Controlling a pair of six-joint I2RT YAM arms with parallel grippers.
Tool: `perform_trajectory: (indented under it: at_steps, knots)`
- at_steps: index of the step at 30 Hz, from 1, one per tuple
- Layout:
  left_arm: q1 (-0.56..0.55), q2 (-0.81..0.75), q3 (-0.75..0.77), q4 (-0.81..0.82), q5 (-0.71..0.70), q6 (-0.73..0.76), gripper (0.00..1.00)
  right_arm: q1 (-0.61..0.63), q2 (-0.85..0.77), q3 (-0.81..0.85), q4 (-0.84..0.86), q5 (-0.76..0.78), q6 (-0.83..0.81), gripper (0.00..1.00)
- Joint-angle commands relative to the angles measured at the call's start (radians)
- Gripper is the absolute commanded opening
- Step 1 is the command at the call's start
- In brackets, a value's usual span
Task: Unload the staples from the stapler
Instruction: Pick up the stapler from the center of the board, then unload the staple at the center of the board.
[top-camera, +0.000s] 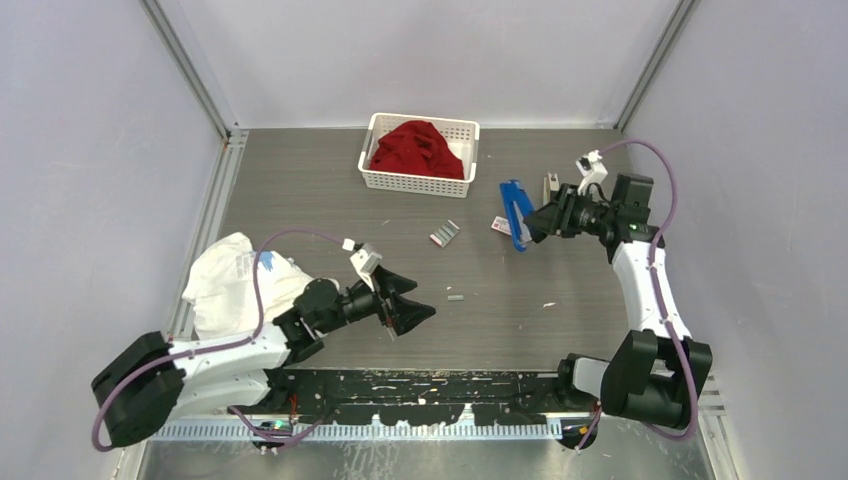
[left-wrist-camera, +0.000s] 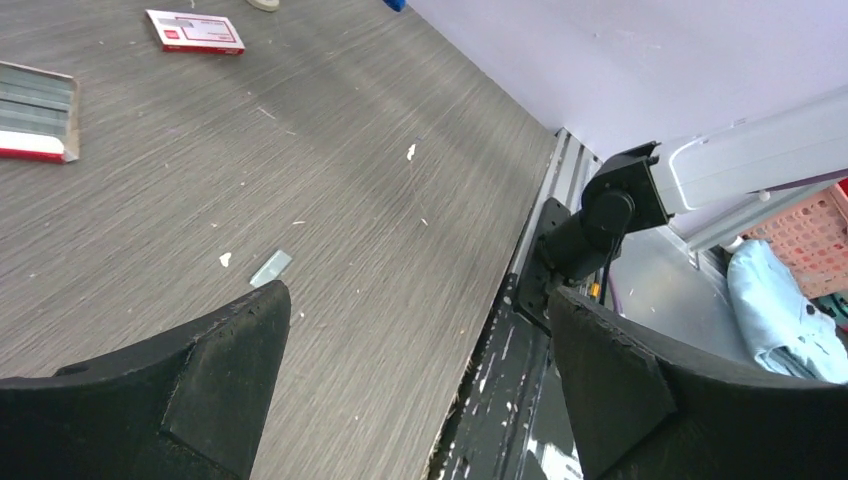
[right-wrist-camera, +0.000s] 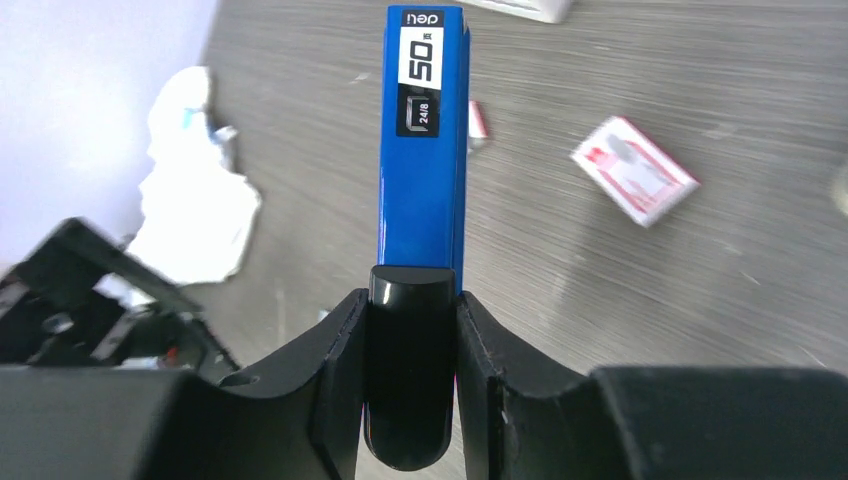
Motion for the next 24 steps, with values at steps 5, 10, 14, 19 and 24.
perform_trajectory:
  at_steps: [5,10,14,19,24]
  knots:
    - [0.084,0.278,0.150,0.368,0.060,-0.197,0.99,0.188,0.039,-0.027,0.626,-0.322,0.474,0.01]
    - [0.125,0.457,0.231,0.573,0.069,-0.309,1.00,0.259,0.082,-0.058,0.908,-0.357,0.705,0.01]
    - [0.125,0.550,0.308,0.664,0.070,-0.362,0.98,0.286,0.089,-0.086,1.053,-0.372,0.837,0.01]
    - [0.124,0.623,0.386,0.704,0.063,-0.400,0.96,0.316,0.065,-0.091,1.080,-0.376,0.864,0.01]
    - [0.123,0.665,0.450,0.716,0.091,-0.439,0.90,0.326,0.053,-0.100,1.085,-0.381,0.861,0.01]
